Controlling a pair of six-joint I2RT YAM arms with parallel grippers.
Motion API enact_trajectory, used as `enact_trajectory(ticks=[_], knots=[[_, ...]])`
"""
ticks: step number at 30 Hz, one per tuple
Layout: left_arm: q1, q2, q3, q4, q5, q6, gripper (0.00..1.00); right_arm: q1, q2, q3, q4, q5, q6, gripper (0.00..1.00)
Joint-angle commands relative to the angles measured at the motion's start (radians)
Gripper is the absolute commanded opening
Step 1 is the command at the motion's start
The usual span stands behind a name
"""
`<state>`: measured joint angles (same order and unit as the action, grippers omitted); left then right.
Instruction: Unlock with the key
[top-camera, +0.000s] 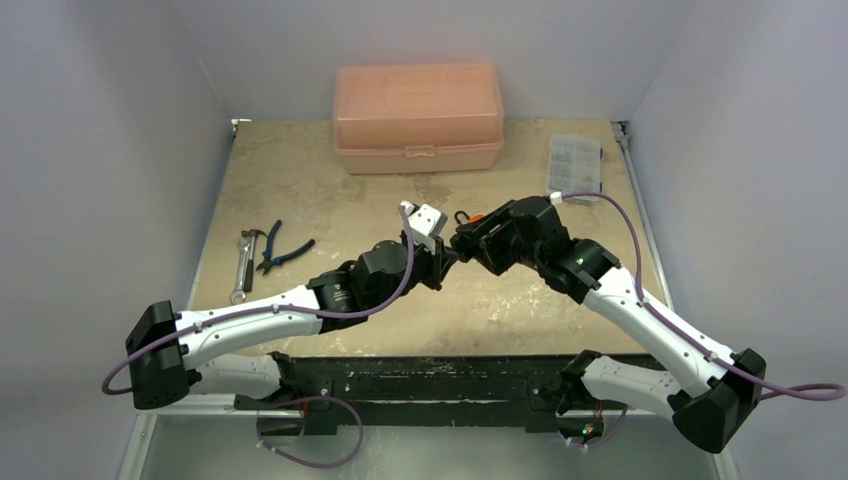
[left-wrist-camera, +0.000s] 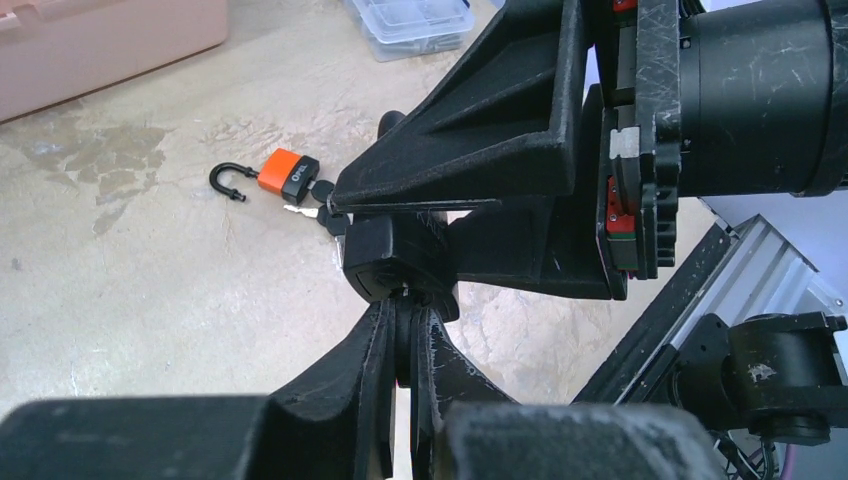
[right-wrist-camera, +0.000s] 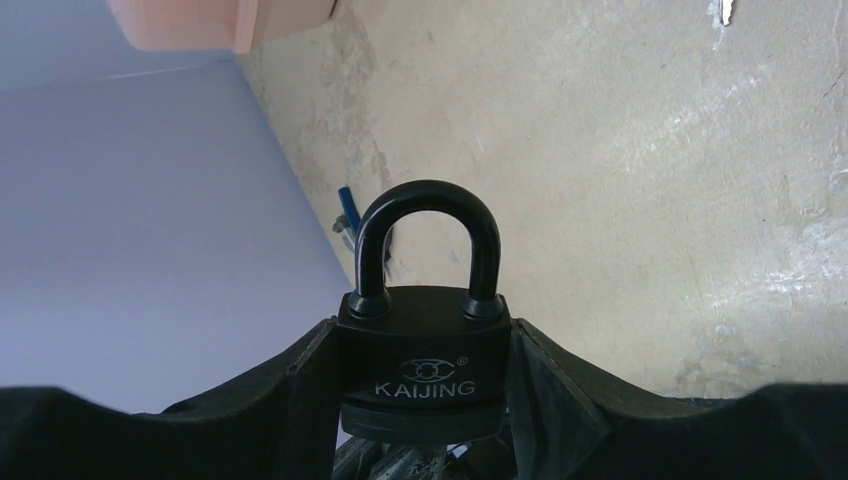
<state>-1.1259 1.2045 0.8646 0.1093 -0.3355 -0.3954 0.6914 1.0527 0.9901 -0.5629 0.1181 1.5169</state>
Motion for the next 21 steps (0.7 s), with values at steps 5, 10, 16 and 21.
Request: enact_trajectory(ticks=[5, 10, 16, 21], knots=[[-0.001, 0.017, 0.054, -0.011, 0.017, 0.05, 0.0, 0.007, -0.013, 0.088, 0.075, -0.026, -0.006, 0.0], [-0.002, 0.031, 0.075, -0.049, 0.011, 0.078, 0.0, 0.006, 0.005, 0.1, 0.058, -0.025, -0.008, 0.0], [-0.012, 0.037, 0.06, -0.005, 0.026, 0.184, 0.0, 0.007, 0.037, 0.145, -0.003, -0.002, -0.024, 0.0], [-0.056, 0.025, 0.055, 0.027, -0.009, 0.368, 0.0, 0.007, 0.076, 0.203, -0.077, -0.023, -0.03, 0.0]])
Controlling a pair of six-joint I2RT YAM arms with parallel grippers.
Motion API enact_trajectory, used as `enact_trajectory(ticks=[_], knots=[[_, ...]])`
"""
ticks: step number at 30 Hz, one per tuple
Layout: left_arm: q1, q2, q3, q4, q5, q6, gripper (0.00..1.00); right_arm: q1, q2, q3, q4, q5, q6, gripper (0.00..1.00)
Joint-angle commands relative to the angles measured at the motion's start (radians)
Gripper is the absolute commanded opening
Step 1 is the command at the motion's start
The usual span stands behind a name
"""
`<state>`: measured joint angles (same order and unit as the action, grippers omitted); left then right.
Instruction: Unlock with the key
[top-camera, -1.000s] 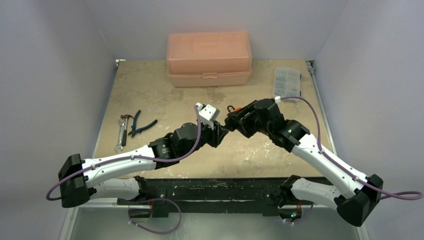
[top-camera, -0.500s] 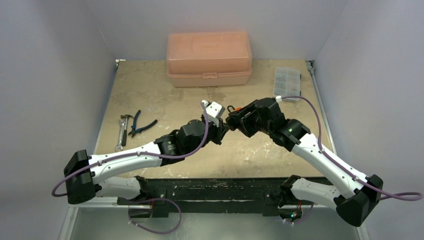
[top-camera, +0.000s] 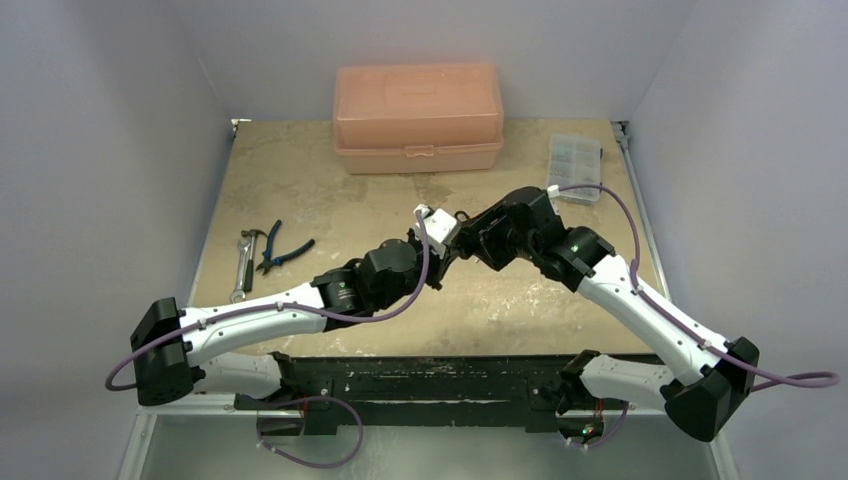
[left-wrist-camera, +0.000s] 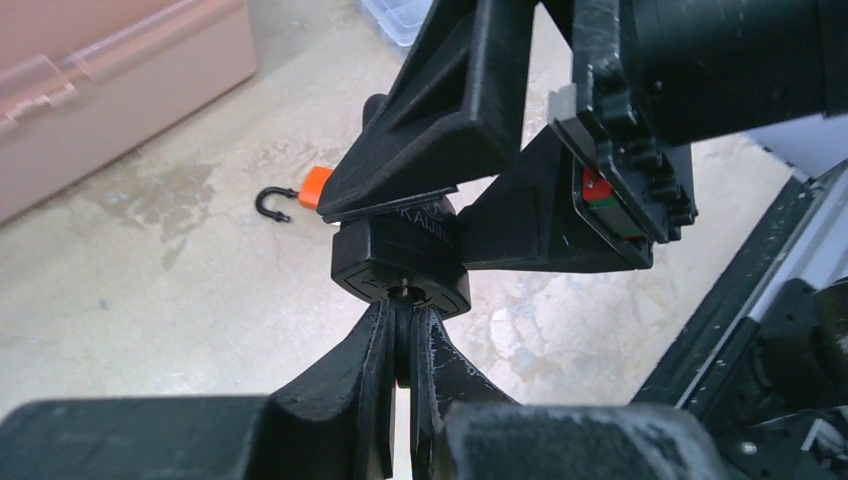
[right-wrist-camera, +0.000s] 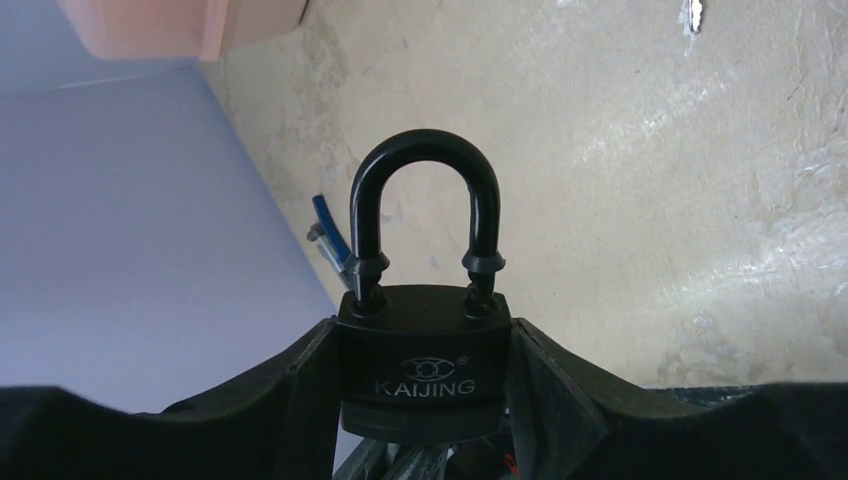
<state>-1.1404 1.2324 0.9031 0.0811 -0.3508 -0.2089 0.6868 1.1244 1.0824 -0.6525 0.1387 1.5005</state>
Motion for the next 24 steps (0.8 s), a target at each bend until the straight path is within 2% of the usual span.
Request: enact_trajectory(ticks=[1, 4, 7, 8, 9, 11, 12, 13, 14, 15, 19, 24], knots=[[-0.053, 0.001, 0.018, 0.055, -0.017, 0.201, 0.0, 0.011, 0.013, 0.124, -0.006, -0.045, -0.015, 0.0], [-0.071, 0.024, 0.038, 0.036, -0.03, 0.259, 0.0, 0.011, 0.031, 0.146, -0.025, -0.045, -0.03, 0.0], [-0.072, 0.033, 0.058, 0.009, -0.022, 0.227, 0.0, 0.011, 0.017, 0.127, -0.002, -0.045, -0.034, 0.0], [-0.072, 0.03, 0.064, -0.001, -0.026, 0.218, 0.03, 0.011, 0.011, 0.119, 0.008, -0.045, -0.039, 0.0], [-0.072, 0.026, 0.071, -0.017, -0.036, 0.171, 0.11, 0.011, 0.005, 0.109, 0.017, -0.039, -0.046, 0.0], [-0.071, 0.01, 0.086, -0.055, -0.05, 0.115, 0.37, 0.011, -0.01, 0.089, 0.038, -0.023, -0.056, 0.0], [-0.071, -0.002, 0.087, -0.067, -0.049, 0.09, 0.54, 0.011, -0.017, 0.079, 0.05, -0.016, -0.059, 0.0], [-0.071, -0.017, 0.083, -0.075, -0.034, 0.071, 0.76, 0.011, -0.024, 0.07, 0.06, -0.011, -0.063, 0.0], [-0.071, -0.035, 0.075, -0.071, -0.015, 0.054, 0.88, 0.011, -0.029, 0.064, 0.065, -0.004, -0.066, 0.0], [-0.071, -0.053, 0.064, -0.066, 0.003, 0.039, 0.92, 0.011, -0.032, 0.058, 0.068, 0.003, -0.07, 0.0], [-0.071, -0.133, 0.002, -0.036, 0.001, -0.026, 0.99, 0.011, -0.043, 0.041, 0.075, 0.039, -0.084, 0.0], [-0.066, -0.216, -0.085, 0.052, -0.067, -0.157, 0.96, 0.011, -0.076, 0.004, 0.135, 0.056, -0.12, 0.0]])
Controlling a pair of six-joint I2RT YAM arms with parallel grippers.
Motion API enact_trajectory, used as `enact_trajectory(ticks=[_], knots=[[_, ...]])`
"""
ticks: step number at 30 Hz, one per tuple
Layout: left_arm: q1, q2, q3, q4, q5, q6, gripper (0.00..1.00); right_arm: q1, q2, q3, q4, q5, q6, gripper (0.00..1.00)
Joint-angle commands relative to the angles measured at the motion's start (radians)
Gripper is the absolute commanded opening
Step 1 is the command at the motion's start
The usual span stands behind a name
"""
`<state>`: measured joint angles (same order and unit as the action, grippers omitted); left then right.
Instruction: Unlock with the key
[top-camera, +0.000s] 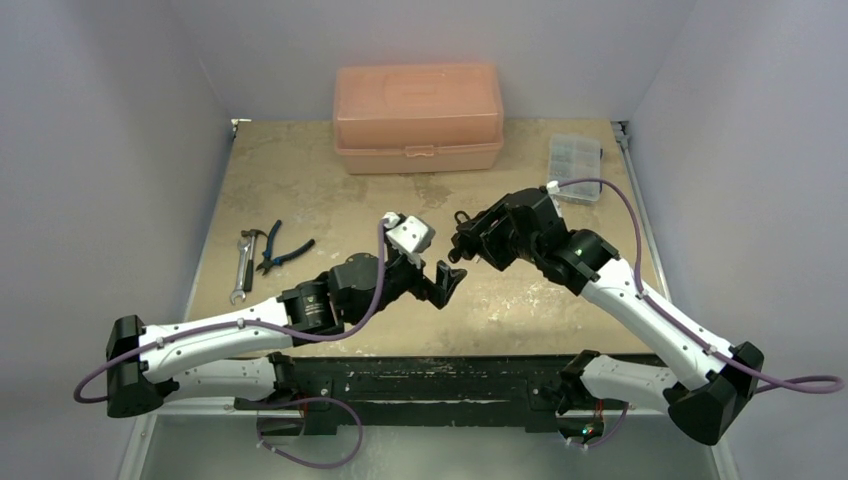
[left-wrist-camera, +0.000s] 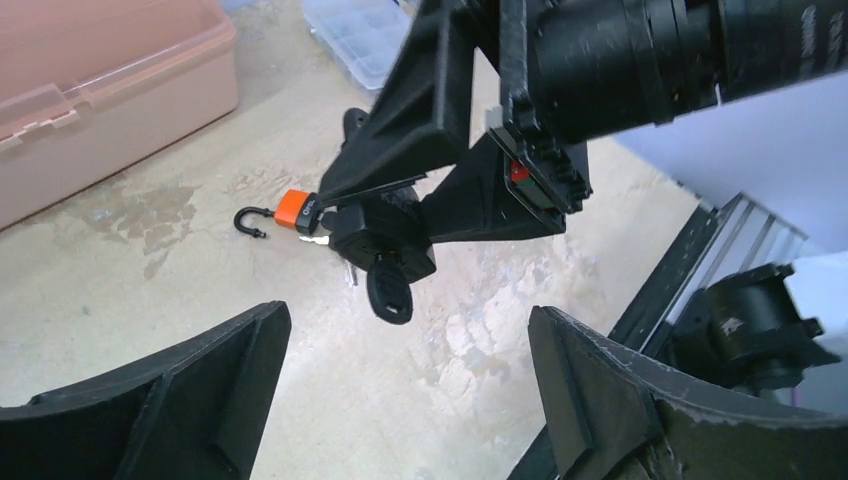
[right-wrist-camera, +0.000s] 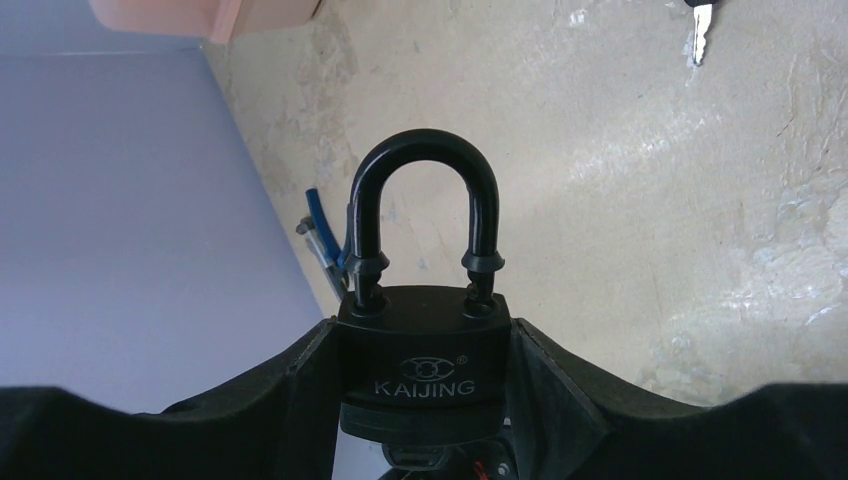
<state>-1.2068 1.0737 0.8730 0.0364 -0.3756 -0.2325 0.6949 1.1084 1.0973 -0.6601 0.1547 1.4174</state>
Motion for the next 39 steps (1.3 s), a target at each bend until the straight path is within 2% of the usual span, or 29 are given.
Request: enact_trajectory(ticks=[1, 8, 22, 27, 30, 39], knots=[[0.005, -0.064, -0.064, 0.112, -0.044, -0.16, 0.95, 0.003, -0.067, -0.022, 0.166, 0.027, -0.045, 0.0], [0.046, -0.002, -0.102, 0.23, -0.035, -0.292, 0.84, 0.003, -0.101, -0.03, 0.213, -0.006, -0.06, 0.0], [0.057, 0.131, -0.092, 0.436, -0.084, -0.34, 0.71, 0.004, -0.137, -0.051, 0.245, -0.049, -0.068, 0.0], [0.064, 0.161, -0.098, 0.491, -0.115, -0.352, 0.63, 0.005, -0.145, -0.056, 0.252, -0.076, -0.063, 0.0], [0.067, 0.177, -0.097, 0.515, -0.129, -0.357, 0.53, 0.005, -0.156, -0.065, 0.258, -0.08, -0.063, 0.0], [0.079, 0.229, -0.082, 0.586, -0.144, -0.359, 0.53, 0.005, -0.175, -0.072, 0.269, -0.096, -0.056, 0.0]])
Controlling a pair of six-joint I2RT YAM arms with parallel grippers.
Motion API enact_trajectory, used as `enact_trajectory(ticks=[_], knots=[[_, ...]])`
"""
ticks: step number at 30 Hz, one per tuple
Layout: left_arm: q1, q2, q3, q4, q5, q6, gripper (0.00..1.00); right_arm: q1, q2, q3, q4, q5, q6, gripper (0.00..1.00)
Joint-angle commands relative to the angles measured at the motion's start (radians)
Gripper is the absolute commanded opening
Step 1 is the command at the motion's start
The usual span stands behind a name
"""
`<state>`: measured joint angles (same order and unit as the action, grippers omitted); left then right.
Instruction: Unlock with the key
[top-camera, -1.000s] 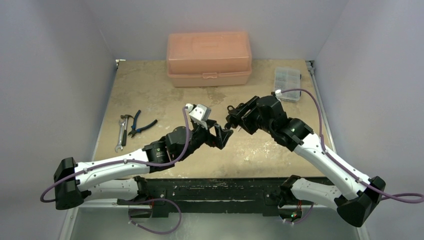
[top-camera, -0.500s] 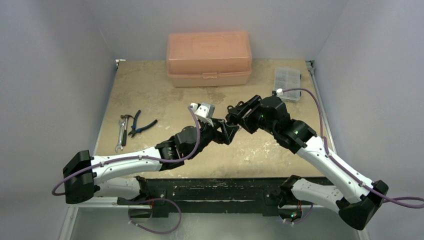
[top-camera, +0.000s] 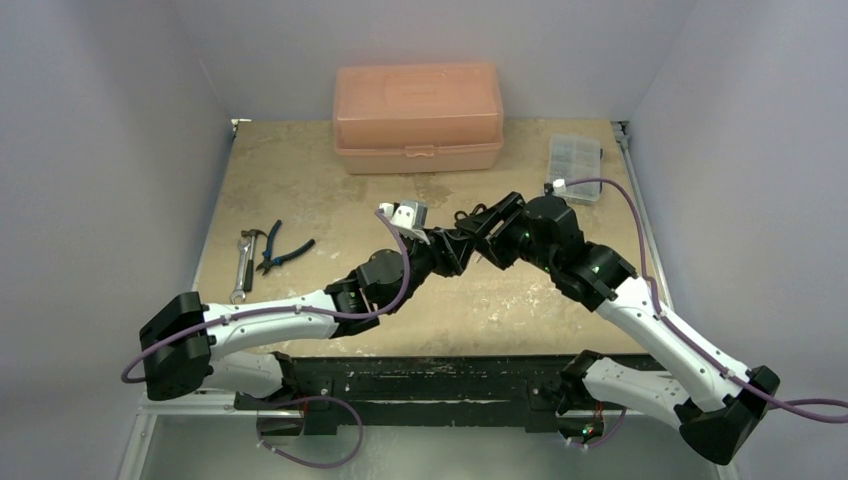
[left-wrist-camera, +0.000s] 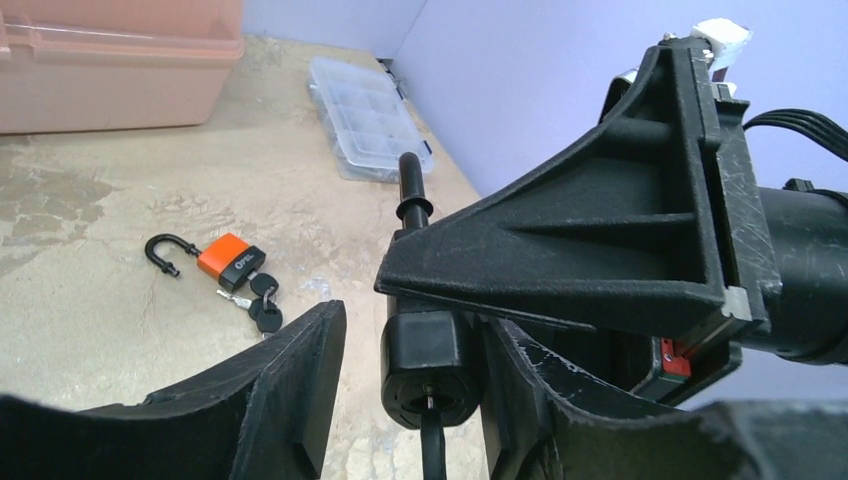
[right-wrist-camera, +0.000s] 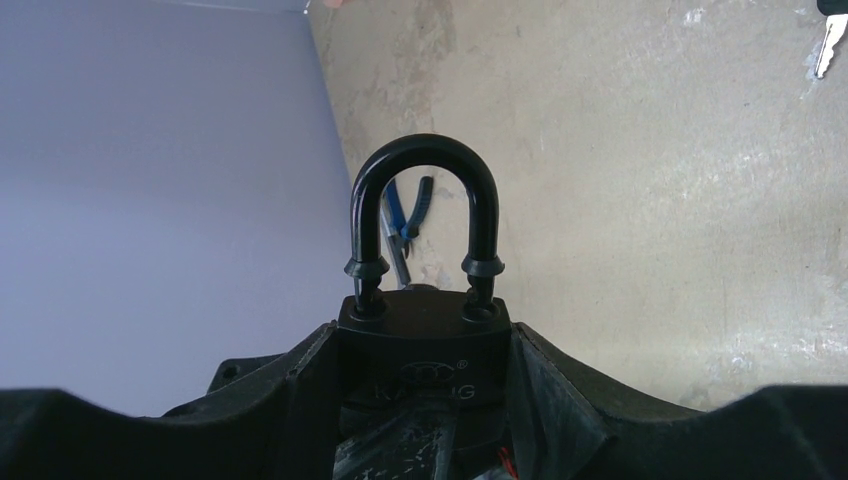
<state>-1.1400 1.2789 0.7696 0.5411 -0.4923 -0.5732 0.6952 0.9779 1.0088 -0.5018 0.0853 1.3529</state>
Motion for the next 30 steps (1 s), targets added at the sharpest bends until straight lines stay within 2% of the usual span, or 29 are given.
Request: enact_trajectory(ticks=[1, 3, 7, 9, 13, 14, 15, 18, 19, 20, 22, 30], knots=[[0.013, 0.03, 0.026, 0.083, -0.028, -0.02, 0.54, 0.004, -0.047, 0.015, 0.113, -0.027, 0.01, 0.0], [0.013, 0.039, 0.031, 0.088, -0.026, -0.019, 0.52, 0.004, -0.055, 0.01, 0.119, -0.028, 0.013, 0.0], [0.015, 0.053, 0.035, 0.104, -0.02, -0.015, 0.15, 0.004, -0.059, 0.011, 0.122, -0.035, 0.014, 0.0], [0.016, 0.053, 0.034, 0.096, -0.024, -0.019, 0.0, 0.003, -0.064, 0.008, 0.126, -0.032, 0.013, 0.0], [0.018, 0.034, 0.023, 0.08, -0.023, -0.03, 0.0, 0.004, -0.083, -0.014, 0.153, -0.02, 0.003, 0.0], [0.019, 0.027, 0.02, 0.081, -0.013, -0.027, 0.0, 0.004, -0.088, -0.02, 0.164, -0.019, -0.002, 0.03], [0.02, 0.019, 0.017, 0.081, 0.001, -0.025, 0.0, 0.003, -0.094, -0.026, 0.176, -0.019, -0.01, 0.16], [0.023, -0.01, 0.012, 0.07, 0.041, -0.005, 0.0, 0.004, -0.107, -0.036, 0.189, -0.036, -0.025, 0.72], [0.025, -0.022, 0.01, 0.06, 0.05, 0.002, 0.0, 0.003, -0.109, -0.032, 0.179, -0.028, -0.032, 0.86], [0.027, -0.037, 0.009, 0.048, 0.058, 0.01, 0.0, 0.003, -0.11, -0.022, 0.154, -0.005, -0.037, 0.95], [0.029, -0.071, -0.003, 0.034, 0.071, 0.031, 0.0, 0.003, -0.106, 0.001, 0.102, 0.032, -0.045, 0.99], [0.034, -0.142, -0.034, -0.003, 0.164, 0.133, 0.0, 0.004, -0.077, 0.051, -0.015, 0.116, -0.052, 0.99]])
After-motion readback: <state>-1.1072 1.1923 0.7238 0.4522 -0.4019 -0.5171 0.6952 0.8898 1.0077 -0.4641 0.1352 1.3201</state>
